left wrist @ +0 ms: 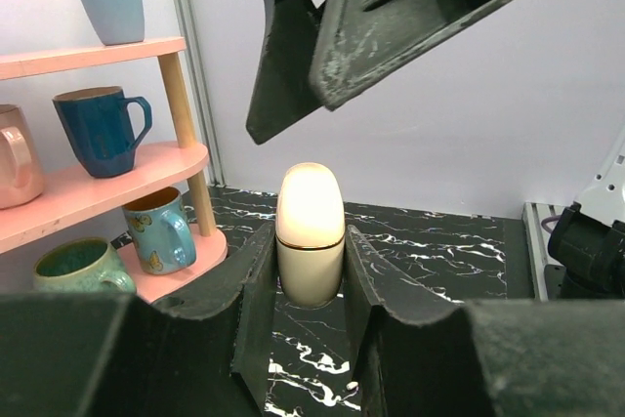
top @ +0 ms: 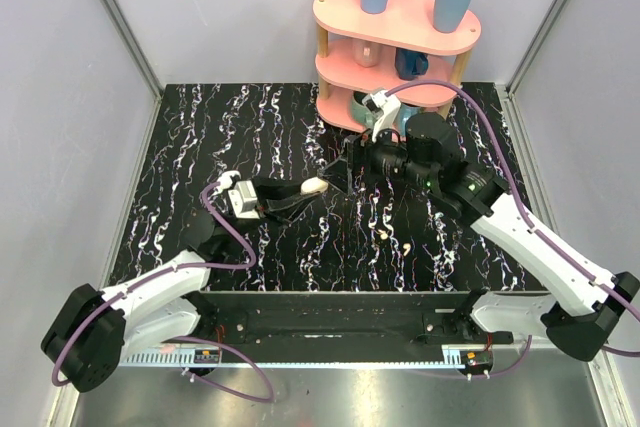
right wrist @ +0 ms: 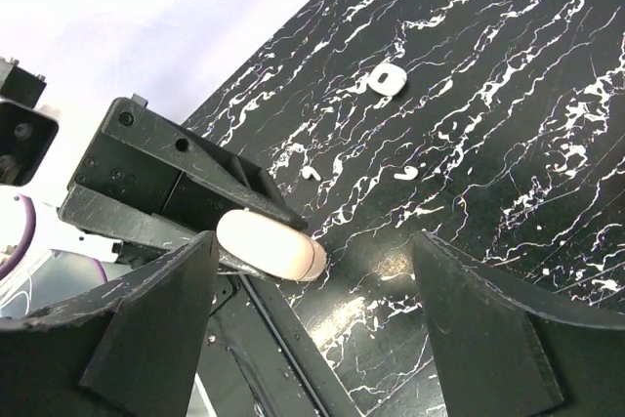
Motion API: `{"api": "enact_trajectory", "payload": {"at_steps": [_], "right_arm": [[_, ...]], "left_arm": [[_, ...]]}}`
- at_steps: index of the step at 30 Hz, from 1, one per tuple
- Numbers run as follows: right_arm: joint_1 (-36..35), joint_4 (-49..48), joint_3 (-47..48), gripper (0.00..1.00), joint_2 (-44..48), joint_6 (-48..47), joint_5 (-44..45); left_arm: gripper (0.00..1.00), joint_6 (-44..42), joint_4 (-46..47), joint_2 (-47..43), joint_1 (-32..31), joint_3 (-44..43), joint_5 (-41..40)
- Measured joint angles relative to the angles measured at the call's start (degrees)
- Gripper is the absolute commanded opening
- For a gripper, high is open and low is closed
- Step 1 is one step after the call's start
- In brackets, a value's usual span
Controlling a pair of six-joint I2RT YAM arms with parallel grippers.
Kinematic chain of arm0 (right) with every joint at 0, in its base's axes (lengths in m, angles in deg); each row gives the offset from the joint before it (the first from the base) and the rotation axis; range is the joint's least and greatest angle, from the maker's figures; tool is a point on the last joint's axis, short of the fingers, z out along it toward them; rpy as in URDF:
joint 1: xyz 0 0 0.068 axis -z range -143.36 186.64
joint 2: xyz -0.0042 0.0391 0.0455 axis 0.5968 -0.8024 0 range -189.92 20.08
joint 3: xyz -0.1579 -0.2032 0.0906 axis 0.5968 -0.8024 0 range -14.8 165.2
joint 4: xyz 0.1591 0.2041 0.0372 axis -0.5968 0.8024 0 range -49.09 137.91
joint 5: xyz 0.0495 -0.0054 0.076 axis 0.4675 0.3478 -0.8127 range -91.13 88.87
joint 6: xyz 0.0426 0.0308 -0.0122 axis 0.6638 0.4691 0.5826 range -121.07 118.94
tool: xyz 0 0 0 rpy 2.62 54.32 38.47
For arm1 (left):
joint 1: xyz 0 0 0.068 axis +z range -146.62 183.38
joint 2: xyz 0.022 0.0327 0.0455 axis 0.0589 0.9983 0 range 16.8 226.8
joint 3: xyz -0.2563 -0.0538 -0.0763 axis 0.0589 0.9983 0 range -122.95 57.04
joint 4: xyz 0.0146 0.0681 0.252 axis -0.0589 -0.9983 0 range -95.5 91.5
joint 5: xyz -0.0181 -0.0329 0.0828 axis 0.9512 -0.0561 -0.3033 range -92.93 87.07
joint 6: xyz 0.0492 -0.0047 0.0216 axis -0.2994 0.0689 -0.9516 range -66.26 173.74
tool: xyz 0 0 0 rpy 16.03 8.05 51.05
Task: Insert the wireless bluetooth earbuds into the charging case
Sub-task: Open the charging case.
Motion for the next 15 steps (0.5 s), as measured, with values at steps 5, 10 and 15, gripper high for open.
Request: {"api": "enact_trajectory", "payload": {"at_steps": [5,10,15], "right_arm": [[0.0,0.3,-0.8,0.83,0.3,-0.5,-2.2],[0.0,1.3,-2.4,0.81,0.0,-0.8,-2.9],[0.0,1.9,-2.8,0.82,-0.1,-1.0,-3.2]], "left_arm": [[0.0,0.0,0.0,0.0,0.0,-0.2,-1.0],[0.0,0.0,-0.3,0.0,0.0,-1.0,-1.3],[0.0,0.0,-0.3,0.0,0.0,-1.3,-1.3]]}}
